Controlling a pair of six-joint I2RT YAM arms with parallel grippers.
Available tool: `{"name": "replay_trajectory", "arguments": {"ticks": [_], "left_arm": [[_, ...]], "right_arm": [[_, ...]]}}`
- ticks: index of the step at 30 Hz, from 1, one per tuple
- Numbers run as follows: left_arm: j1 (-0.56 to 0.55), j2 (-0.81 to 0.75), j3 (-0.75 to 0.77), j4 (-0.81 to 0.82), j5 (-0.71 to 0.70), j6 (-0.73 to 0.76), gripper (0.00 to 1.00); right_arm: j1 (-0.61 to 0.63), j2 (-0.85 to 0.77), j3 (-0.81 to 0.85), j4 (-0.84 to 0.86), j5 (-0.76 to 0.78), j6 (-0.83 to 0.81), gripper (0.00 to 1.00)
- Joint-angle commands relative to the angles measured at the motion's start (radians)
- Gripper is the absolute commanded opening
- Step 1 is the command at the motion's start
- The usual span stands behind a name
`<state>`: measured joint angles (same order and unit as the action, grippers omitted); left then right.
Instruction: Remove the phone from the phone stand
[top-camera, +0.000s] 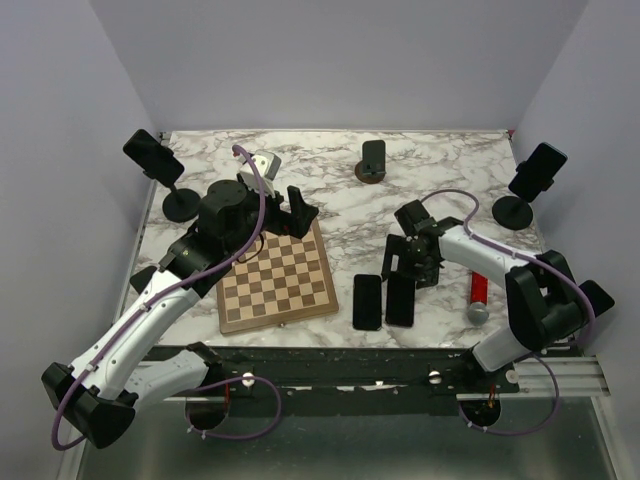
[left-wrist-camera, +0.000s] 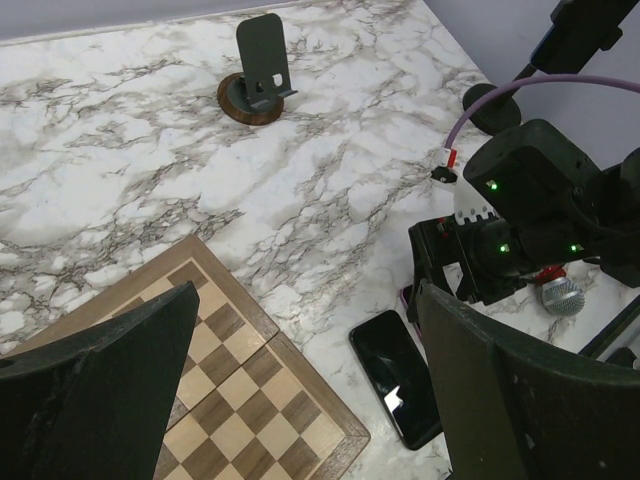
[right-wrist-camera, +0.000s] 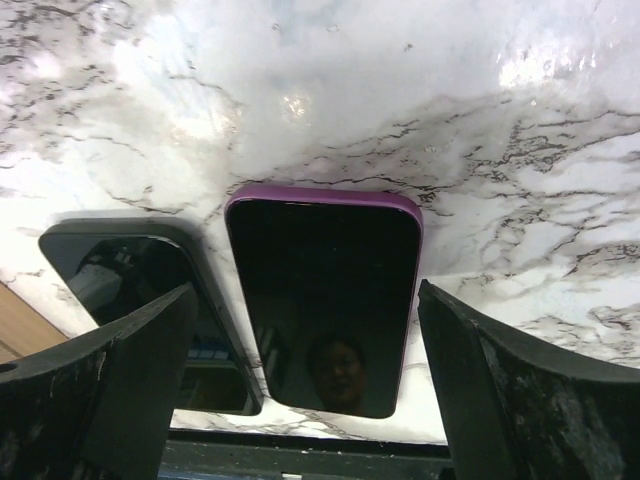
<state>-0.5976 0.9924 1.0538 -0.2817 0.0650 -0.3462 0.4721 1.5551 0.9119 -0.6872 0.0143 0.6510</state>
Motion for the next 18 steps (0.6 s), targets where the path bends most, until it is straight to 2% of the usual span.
{"name": "replay_trajectory", "arguments": {"ticks": [1, 6, 12, 18], "left_arm": [[0.004, -0.008, 0.017, -0.003, 0.023, -0.008, 0.99], [0.004, -0.015, 0.016, -0.002, 0.023, -0.009, 0.99], [0.004, -0.027, 0.015, -0.001, 0.027, -0.011, 0.98], [0.005, -0.046, 0.014, -0.001, 0.021, -0.011, 0.99]], "right_arm": [[0.008, -0.030, 0.029, -0.014, 0.029, 0.004, 1.00], [0.008, -0.075, 0.037, -0.032, 0.119, 0.060, 1.00], [0.005, -0.149, 0.065, -0.072, 0.441, 0.227, 1.00], [-0.026, -0.188, 0.146, -0.258, 0.736, 0.491, 1.00]]}}
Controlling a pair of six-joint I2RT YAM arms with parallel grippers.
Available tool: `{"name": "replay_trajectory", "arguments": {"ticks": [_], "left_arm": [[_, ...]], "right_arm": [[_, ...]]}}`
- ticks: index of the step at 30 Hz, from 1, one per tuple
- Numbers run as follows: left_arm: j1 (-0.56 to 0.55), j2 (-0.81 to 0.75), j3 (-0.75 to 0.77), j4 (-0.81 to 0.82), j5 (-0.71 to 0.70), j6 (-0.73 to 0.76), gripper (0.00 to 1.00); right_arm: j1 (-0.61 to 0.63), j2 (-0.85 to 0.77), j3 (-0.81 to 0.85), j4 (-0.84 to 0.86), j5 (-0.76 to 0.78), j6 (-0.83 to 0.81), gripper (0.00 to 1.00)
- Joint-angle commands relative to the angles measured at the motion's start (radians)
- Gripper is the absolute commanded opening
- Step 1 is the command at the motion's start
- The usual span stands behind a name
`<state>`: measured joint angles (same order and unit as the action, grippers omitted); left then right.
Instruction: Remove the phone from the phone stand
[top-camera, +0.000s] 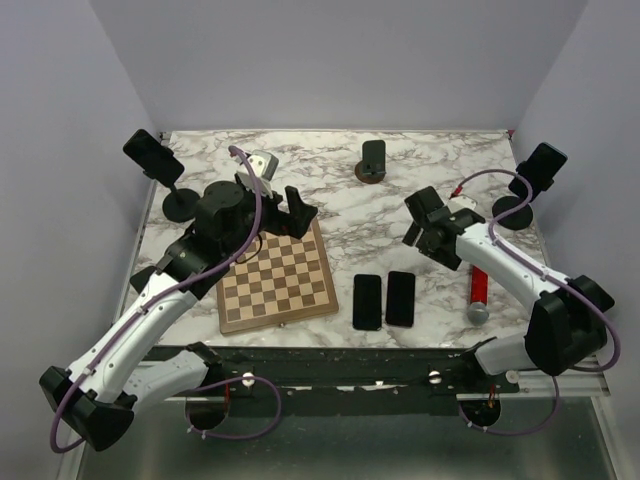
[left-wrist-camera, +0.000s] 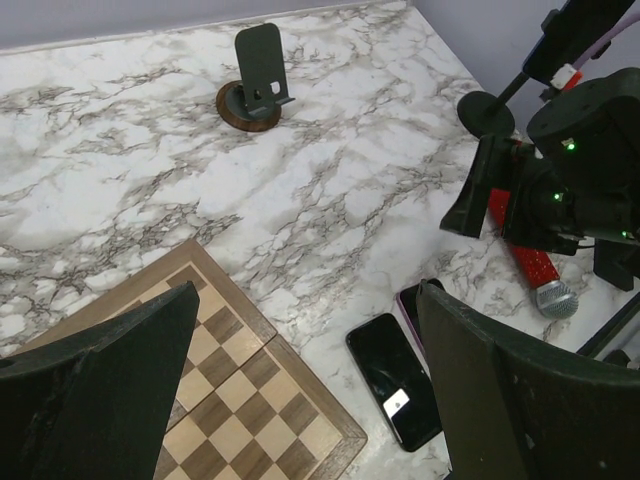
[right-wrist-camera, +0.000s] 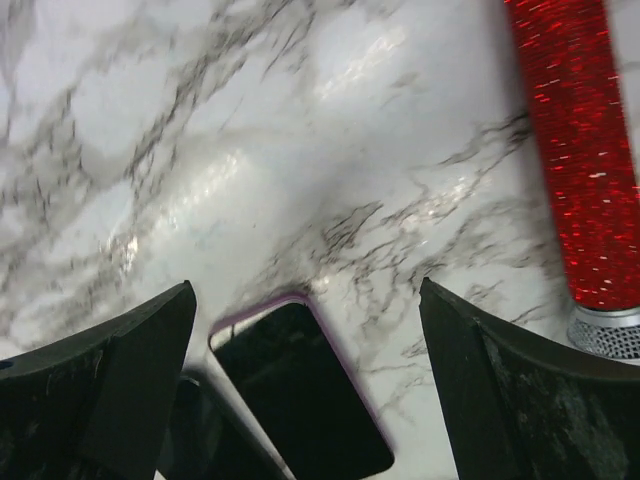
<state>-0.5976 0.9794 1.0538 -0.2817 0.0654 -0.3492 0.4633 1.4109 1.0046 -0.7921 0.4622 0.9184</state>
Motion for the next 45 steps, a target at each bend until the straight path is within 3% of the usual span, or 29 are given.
{"name": "replay_trajectory", "arguments": {"ticks": [1, 4, 10, 17, 22, 28, 32, 38, 45], "left_arm": [[0.004, -0.040, 0.013, -0.001, 0.020, -0.008, 0.98], [0.002, -0.049, 0.011, 0.002, 0.021, -0.008, 0.99], [-0.022, -0.059, 0.010, 0.003, 0.024, -0.011, 0.99], [-0.059, -0.060, 0.004, 0.008, 0.009, -0.009, 0.99], [-0.121, -0.065, 0.008, 0.004, -0.008, 0.001, 0.98], [-0.246, -0.127, 0.012, -0.002, -0.100, 0.068, 0.98], [-0.286, -0.159, 0.006, 0.001, -0.138, 0.084, 0.98], [-0.350, -0.179, 0.006, -0.001, -0.202, 0.127, 0.99], [-0.366, -0.146, 0.007, -0.001, -0.219, 0.138, 0.98]], "right_arm": [[-0.029, -0.069, 0.055, -0.182, 0.336, 0.271, 0.99], [-0.115, -0.170, 0.050, -0.219, 0.412, 0.336, 0.97], [-0.519, -0.316, -0.018, -0.062, 0.316, 0.129, 0.97], [-0.609, -0.410, -0.111, 0.082, 0.514, -0.021, 1.00], [-0.684, -0.447, -0.201, 0.203, 0.482, -0.170, 1.00], [-0.707, -0.540, -0.309, 0.446, 0.553, -0.581, 1.00], [-0.772, -0.551, -0.347, 0.529, 0.483, -0.756, 1.00], [-1.034, -0.434, -0.308, 0.511, 0.246, -0.762, 1.00], [-1.063, -0.412, -0.316, 0.531, 0.197, -0.766, 1.00]]}}
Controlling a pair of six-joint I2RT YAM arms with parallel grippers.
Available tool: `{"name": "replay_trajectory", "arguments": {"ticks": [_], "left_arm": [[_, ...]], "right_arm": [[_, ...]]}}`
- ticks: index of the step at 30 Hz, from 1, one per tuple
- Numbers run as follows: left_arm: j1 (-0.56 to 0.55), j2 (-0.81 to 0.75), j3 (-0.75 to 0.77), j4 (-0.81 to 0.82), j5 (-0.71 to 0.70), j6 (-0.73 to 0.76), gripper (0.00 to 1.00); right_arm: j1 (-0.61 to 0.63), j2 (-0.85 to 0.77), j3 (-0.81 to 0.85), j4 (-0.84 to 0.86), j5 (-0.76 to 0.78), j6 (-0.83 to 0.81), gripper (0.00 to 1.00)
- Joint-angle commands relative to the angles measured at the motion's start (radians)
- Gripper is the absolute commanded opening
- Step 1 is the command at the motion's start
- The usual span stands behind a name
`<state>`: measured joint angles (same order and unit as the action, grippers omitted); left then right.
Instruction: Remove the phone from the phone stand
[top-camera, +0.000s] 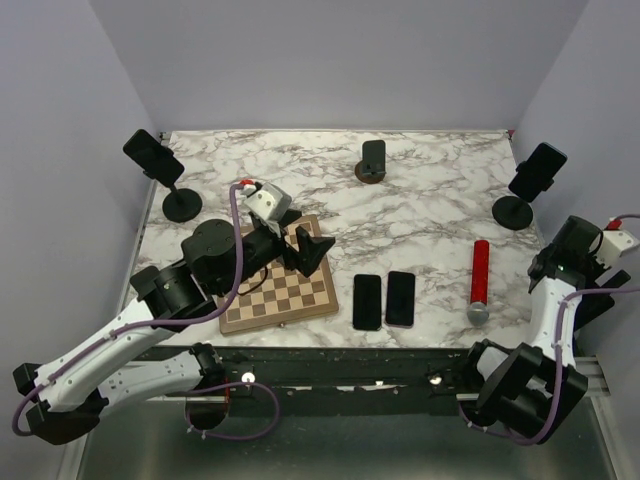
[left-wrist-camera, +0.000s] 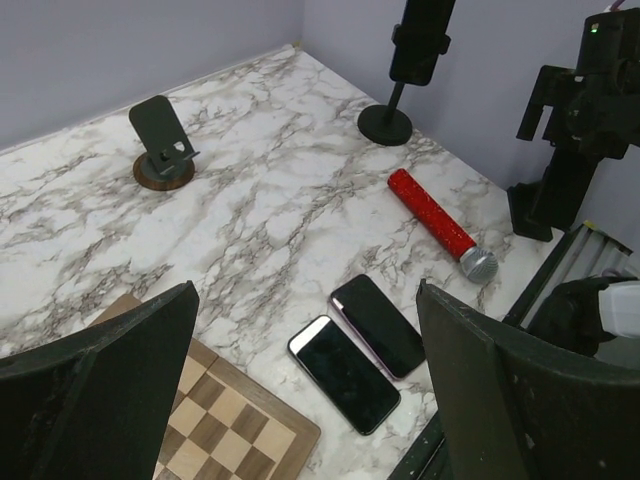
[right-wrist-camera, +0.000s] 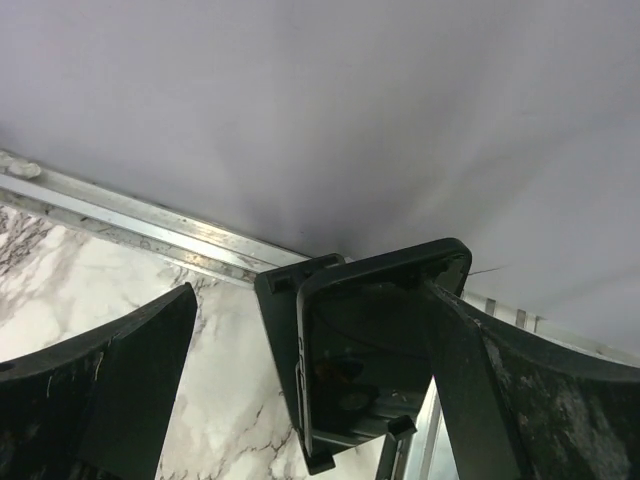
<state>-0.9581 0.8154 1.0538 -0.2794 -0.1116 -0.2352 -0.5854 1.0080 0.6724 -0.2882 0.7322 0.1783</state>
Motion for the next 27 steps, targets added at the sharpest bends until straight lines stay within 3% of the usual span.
{"name": "replay_trajectory", "arguments": {"ticks": [1, 15, 27], "left_arm": [[-0.005, 0.020, 0.010, -0.005, -0.040, 0.022, 0.98], [-0.048, -0.017, 0.010, -0.006, -0.067, 0.044, 0.99], [-0.108, -0.066, 0.000, 0.006, -0.122, 0.084, 0.98]], "right_arm": [[-0.017, -0.006, 0.014, 0.032, -0.074, -0.024, 1.00], [-0.093, 0.007, 0.131, -0.071, -0.082, 0.069, 1.00], [-0.142, 0.007, 0.133, -0.071, -0.255, -0.117, 1.00]]}}
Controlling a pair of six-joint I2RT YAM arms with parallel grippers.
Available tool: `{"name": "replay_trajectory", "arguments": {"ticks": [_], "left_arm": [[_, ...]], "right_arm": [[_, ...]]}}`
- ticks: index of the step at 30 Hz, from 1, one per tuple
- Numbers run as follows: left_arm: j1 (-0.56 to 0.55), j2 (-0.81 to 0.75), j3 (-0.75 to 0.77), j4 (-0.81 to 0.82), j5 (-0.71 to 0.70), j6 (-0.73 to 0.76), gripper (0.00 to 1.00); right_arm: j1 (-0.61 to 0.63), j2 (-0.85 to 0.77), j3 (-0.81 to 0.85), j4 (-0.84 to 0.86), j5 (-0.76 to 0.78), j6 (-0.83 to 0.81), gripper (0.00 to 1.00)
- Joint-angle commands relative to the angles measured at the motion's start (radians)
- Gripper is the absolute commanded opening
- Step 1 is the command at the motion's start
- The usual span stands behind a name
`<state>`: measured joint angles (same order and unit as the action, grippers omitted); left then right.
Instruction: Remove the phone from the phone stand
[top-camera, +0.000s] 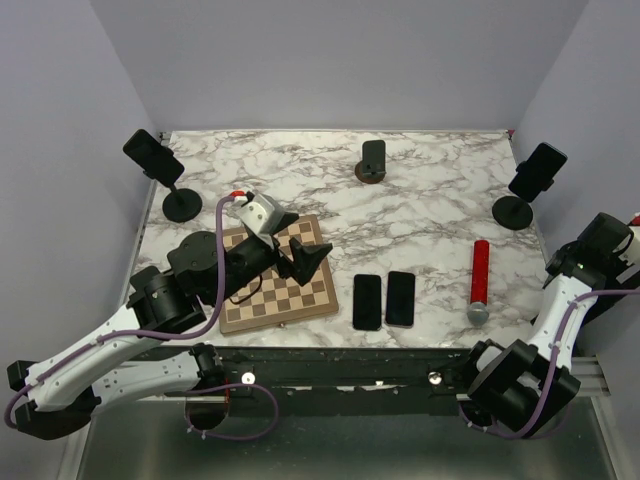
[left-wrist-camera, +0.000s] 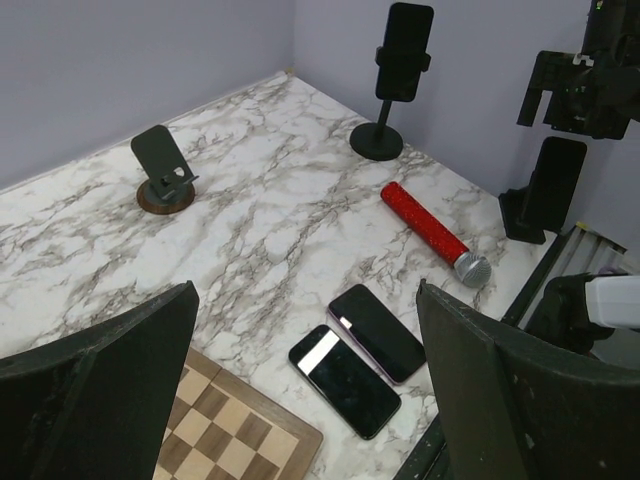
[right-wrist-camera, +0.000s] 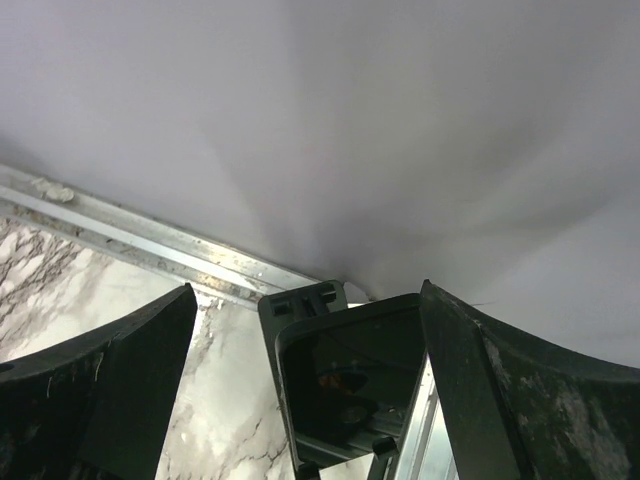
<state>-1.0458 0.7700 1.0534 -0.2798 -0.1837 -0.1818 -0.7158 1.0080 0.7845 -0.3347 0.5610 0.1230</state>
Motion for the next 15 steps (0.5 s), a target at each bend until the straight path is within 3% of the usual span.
{"name": "replay_trajectory", "arguments": {"ticks": [1, 5, 10, 15], "left_arm": [[-0.027, -0.023, 0.000, 0.007, -0.059, 0.034, 0.99], [-0.043, -0.023, -0.001, 0.005, -0.077, 0.039, 0.98], [-0.052, -0.025, -0.001, 0.007, -0.080, 0.044, 0.99], [-0.054, -0.025, -0.001, 0.007, -0.080, 0.042, 0.98]], "right_arm": [[-0.011, 0.008, 0.025, -0.037, -0.085, -0.051, 1.00], [-0.011, 0.014, 0.019, -0.089, 0.128, 0.125, 1.00], [-0.011, -0.026, 0.006, -0.113, 0.029, 0.145, 1.00], [-0.012, 0.004, 0.074, -0.193, 0.172, 0.327, 1.00]]}}
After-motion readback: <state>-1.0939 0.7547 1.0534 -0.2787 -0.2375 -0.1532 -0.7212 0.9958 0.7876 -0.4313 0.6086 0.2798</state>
